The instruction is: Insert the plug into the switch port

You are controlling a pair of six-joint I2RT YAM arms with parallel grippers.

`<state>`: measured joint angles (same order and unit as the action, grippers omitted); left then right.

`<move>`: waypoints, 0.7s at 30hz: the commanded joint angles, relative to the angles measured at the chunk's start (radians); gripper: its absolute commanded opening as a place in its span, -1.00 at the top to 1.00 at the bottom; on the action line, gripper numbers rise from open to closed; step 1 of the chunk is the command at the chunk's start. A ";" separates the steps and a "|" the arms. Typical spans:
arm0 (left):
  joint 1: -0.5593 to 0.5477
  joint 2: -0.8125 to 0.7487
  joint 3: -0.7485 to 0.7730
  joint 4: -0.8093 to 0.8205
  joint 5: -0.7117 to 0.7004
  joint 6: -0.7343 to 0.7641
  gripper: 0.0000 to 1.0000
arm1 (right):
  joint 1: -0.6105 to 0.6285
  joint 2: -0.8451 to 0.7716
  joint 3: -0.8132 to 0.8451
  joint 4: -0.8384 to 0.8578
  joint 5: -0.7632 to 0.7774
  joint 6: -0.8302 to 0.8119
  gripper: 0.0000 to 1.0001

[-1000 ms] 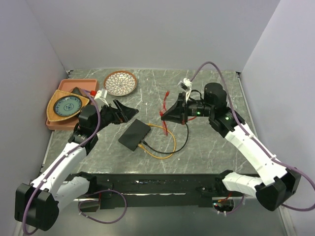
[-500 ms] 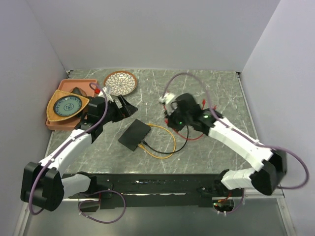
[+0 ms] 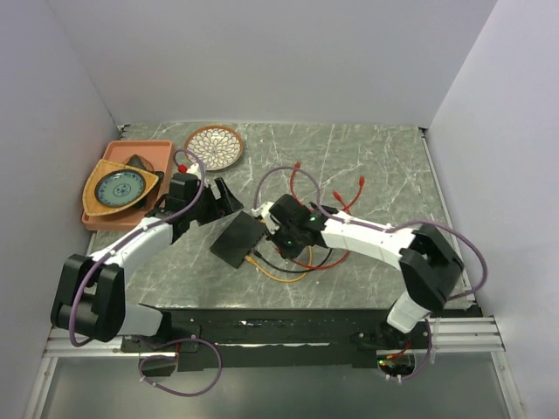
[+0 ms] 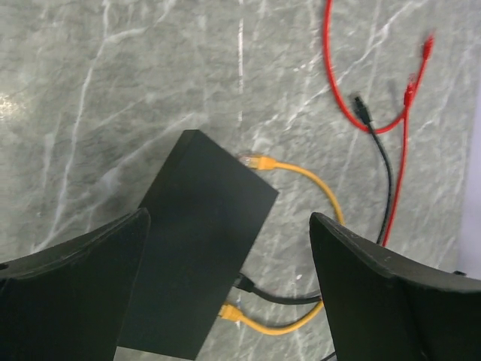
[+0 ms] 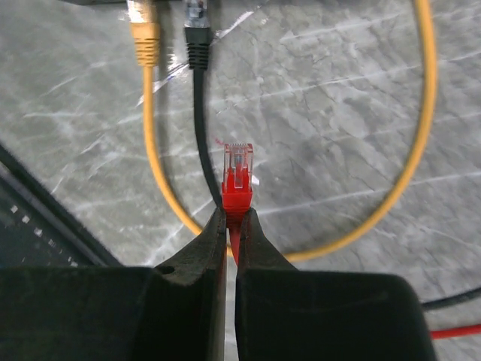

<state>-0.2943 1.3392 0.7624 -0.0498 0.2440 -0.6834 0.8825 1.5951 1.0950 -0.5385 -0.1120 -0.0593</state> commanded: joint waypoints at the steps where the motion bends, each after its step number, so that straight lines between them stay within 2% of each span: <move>1: 0.011 0.034 0.052 -0.012 -0.019 0.067 -0.86 | 0.015 0.086 0.087 0.014 0.060 0.053 1.00; 5: 0.020 0.066 0.046 0.004 -0.015 0.088 -0.84 | 0.016 0.140 0.105 0.009 0.087 0.056 1.00; 12: 0.024 0.178 0.035 0.042 0.027 0.110 -0.79 | 0.016 0.155 0.062 0.101 0.067 0.056 1.00; 17: 0.024 0.253 0.006 0.109 0.090 0.105 -0.62 | 0.018 0.198 0.054 0.138 0.067 0.055 1.00; 21: 0.024 0.261 -0.021 0.153 0.127 0.094 -0.60 | 0.018 0.235 0.083 0.123 0.077 0.052 1.00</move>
<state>-0.2714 1.5967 0.7628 0.0227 0.3103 -0.5915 0.8925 1.7912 1.1496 -0.4461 -0.0593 -0.0151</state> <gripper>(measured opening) 0.806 0.049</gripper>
